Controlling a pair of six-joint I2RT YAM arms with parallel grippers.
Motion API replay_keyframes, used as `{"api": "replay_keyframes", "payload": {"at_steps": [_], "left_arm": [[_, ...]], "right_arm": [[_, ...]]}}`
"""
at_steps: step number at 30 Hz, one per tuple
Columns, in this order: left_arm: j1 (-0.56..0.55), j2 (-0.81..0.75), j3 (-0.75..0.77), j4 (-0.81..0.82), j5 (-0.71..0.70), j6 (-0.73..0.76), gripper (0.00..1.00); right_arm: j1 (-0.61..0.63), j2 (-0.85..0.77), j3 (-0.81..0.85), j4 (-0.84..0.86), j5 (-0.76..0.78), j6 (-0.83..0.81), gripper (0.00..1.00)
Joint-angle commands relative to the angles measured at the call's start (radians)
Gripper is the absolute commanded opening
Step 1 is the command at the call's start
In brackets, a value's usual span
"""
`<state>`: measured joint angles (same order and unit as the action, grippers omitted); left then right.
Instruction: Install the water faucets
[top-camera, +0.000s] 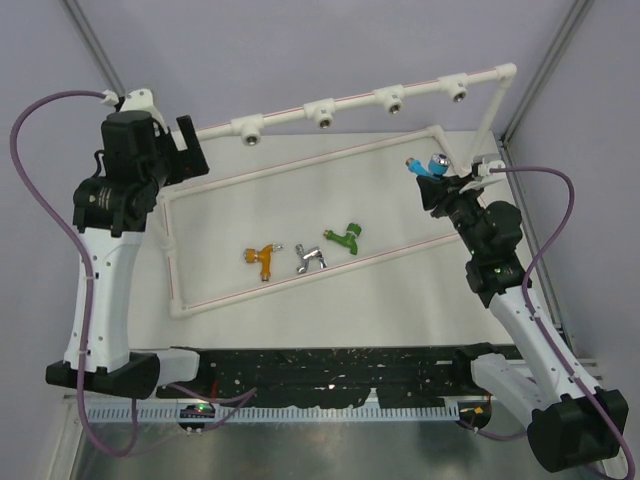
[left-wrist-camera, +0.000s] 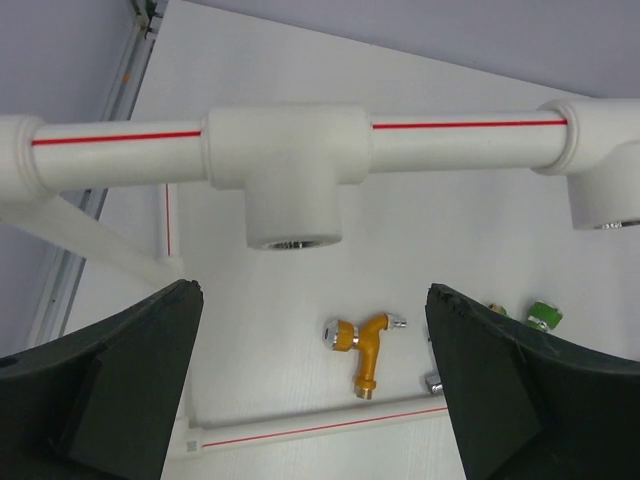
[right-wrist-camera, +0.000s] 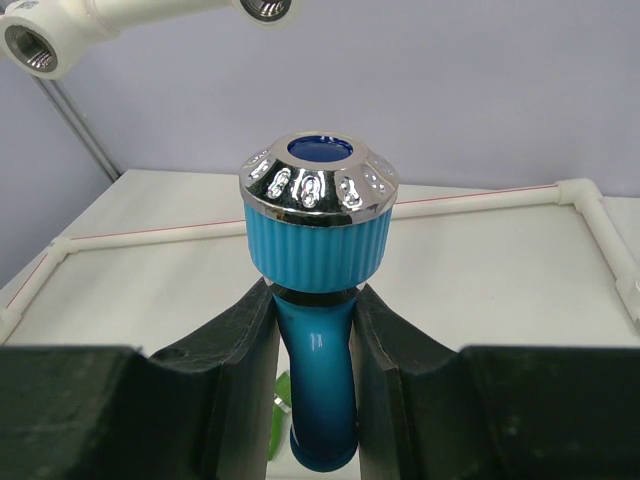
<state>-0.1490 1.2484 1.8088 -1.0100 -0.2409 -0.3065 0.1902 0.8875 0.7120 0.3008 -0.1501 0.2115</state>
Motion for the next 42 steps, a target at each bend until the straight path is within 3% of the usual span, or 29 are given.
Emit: {"api": "replay_keyframes", "payload": {"at_steps": [1,9,16,20,27,35,39,42], "left_arm": [[0.005,0.08,0.086,0.054,-0.001,0.021,0.98],[0.006,0.17,0.153,0.056,-0.109,0.066,0.92],[0.008,0.175,0.165,0.019,-0.11,0.072,0.67],[0.008,0.106,0.126,0.002,-0.175,0.081,0.57],[0.006,-0.012,0.081,-0.039,-0.17,0.079,0.29],[0.008,-0.142,-0.003,-0.082,-0.167,0.081,0.3],[0.008,-0.199,-0.049,-0.11,-0.138,0.092,0.48],[0.006,-0.21,0.004,-0.163,-0.075,0.13,0.61]], "right_arm": [[-0.012,-0.025,0.009,0.092,0.026,-0.018,0.05],[-0.021,-0.024,0.014,0.101,0.038,-0.027,0.05],[-0.026,-0.019,0.006,0.097,0.047,-0.032,0.05],[-0.029,-0.025,0.014,0.081,0.052,-0.046,0.05],[-0.034,-0.045,0.038,0.051,0.076,-0.07,0.05],[-0.041,-0.055,0.061,0.031,0.084,-0.1,0.05],[-0.041,-0.053,0.064,0.041,0.069,-0.133,0.05],[-0.043,-0.055,0.067,0.044,0.067,-0.156,0.05]]}}
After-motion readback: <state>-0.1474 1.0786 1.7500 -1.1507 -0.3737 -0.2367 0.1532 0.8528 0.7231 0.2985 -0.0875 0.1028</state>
